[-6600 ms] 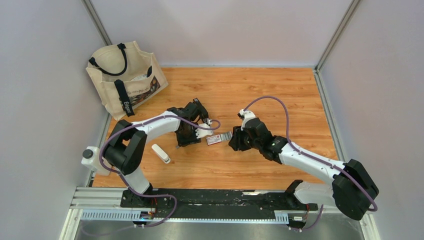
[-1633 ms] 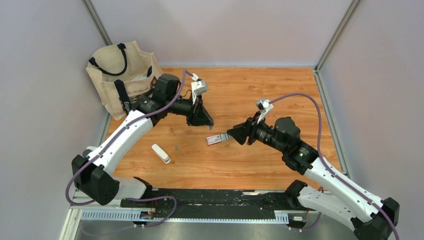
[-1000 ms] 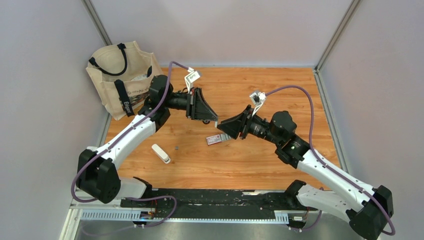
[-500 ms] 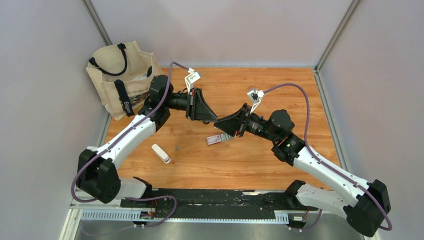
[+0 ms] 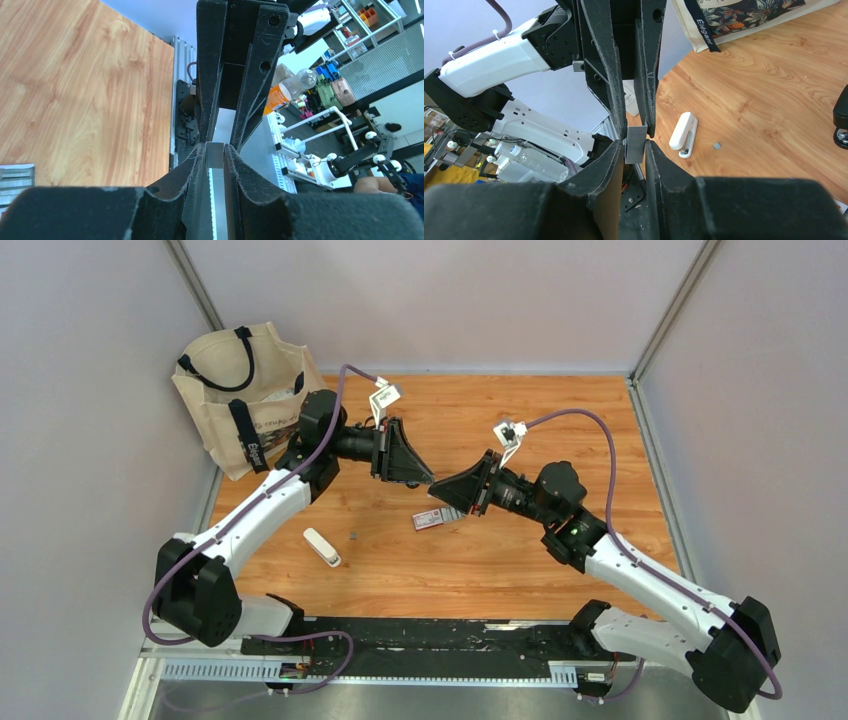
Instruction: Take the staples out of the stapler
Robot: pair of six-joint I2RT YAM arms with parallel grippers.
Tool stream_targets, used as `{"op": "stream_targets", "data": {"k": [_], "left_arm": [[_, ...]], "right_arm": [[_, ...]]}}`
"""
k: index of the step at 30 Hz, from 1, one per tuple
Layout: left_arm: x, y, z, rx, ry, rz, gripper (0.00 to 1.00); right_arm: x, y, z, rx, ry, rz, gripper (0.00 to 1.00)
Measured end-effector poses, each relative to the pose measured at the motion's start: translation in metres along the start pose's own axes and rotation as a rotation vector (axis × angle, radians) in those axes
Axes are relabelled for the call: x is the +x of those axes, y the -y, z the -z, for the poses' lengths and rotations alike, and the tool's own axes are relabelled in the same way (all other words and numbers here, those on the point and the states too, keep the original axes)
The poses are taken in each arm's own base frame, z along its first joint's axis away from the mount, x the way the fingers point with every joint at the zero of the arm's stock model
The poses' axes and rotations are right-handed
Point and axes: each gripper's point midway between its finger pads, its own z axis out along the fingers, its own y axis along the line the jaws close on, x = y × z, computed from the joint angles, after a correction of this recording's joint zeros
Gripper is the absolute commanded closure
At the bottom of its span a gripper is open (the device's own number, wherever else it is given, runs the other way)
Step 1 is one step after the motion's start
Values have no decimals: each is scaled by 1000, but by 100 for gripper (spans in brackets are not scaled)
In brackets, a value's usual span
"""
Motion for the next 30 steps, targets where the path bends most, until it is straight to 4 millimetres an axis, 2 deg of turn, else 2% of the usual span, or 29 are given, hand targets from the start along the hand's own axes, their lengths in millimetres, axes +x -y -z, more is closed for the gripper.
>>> {"op": "stream_targets", "data": {"k": [11,14,15,16,30], "left_arm": [[3,-3,1,-7,-6,5,72],[4,-3,1,-10,-8,7,72],[4,-4,1,-10,-9,8,72],[4,-4,1,-11,-10,8,72],[6,-5,1,-14,-14,13,72]], "right_arm": [[3,1,-3,-9,-12,-21,72],[5,3,-4,-10,-14,-28,67],[6,3,-4,-10,-13,-30,60],[6,3,-4,-10,-13,-31,59],[8,7,-4,-5,-5,-34,63]]}}
